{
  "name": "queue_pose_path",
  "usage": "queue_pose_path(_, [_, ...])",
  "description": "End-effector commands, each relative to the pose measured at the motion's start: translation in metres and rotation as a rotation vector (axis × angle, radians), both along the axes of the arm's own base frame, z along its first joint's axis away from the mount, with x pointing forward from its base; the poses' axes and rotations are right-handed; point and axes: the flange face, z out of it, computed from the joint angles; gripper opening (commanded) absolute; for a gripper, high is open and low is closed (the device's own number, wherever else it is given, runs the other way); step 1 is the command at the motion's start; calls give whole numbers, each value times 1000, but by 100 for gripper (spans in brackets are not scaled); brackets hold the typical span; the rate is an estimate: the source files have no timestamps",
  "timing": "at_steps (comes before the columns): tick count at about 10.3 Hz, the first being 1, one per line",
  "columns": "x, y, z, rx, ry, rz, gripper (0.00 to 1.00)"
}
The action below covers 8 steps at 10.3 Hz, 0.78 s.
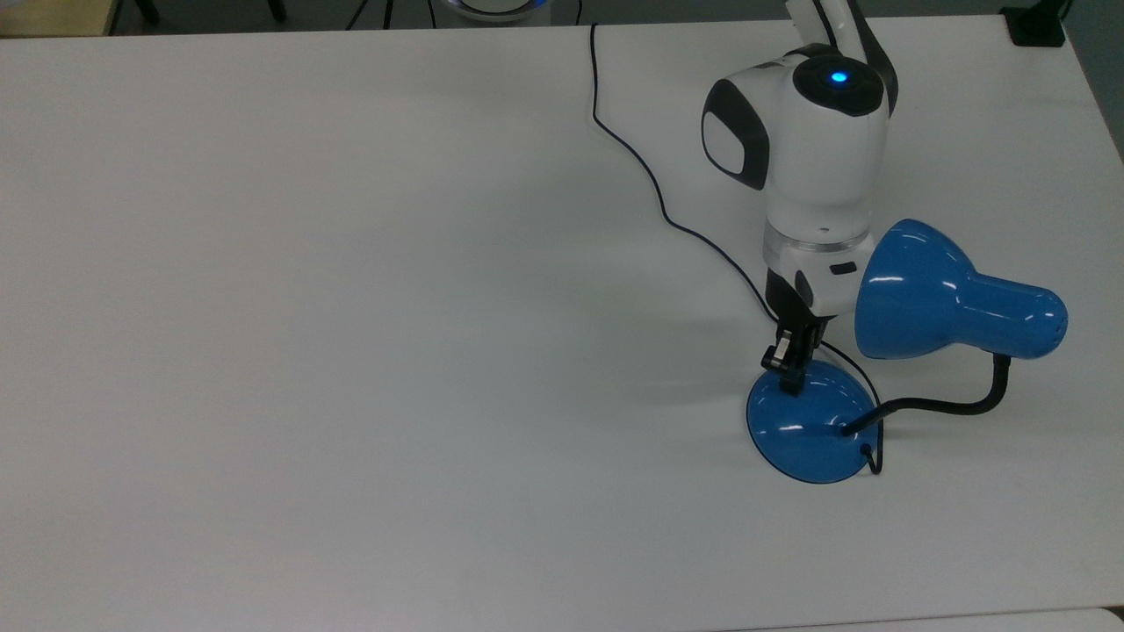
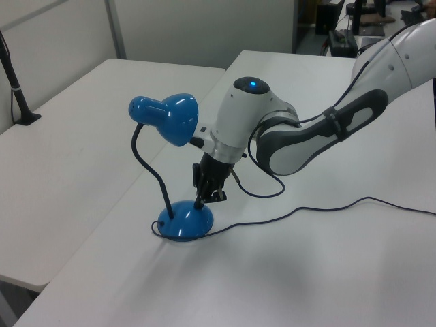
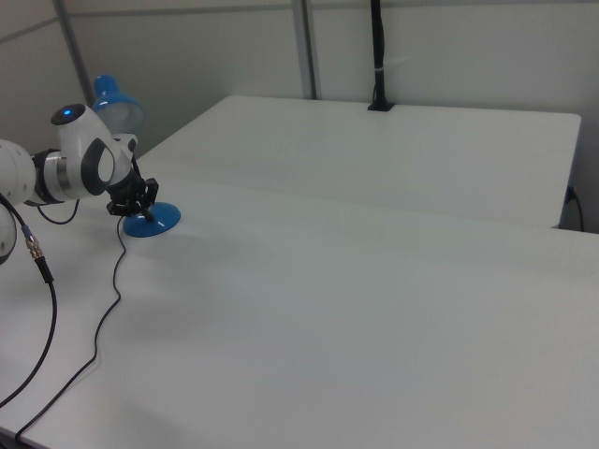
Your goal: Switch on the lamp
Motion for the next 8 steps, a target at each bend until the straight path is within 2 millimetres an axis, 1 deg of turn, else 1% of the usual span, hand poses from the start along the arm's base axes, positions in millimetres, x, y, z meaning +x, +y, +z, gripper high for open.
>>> queue_pose_path(1, [-17, 22, -54, -133, 77, 141, 0])
queue_pose_path(3, [-23, 31, -56, -134, 80, 148, 0])
queue_pose_path(4, [-33, 42, -57, -110, 90, 120, 0])
queue_pose_path(5, [-37, 43, -47, -72, 89, 33, 0])
queue_pose_path(7, [-33, 40, -14, 13, 74, -84, 0])
queue_pose_path(8, [-30, 37, -10, 52, 78, -144, 0])
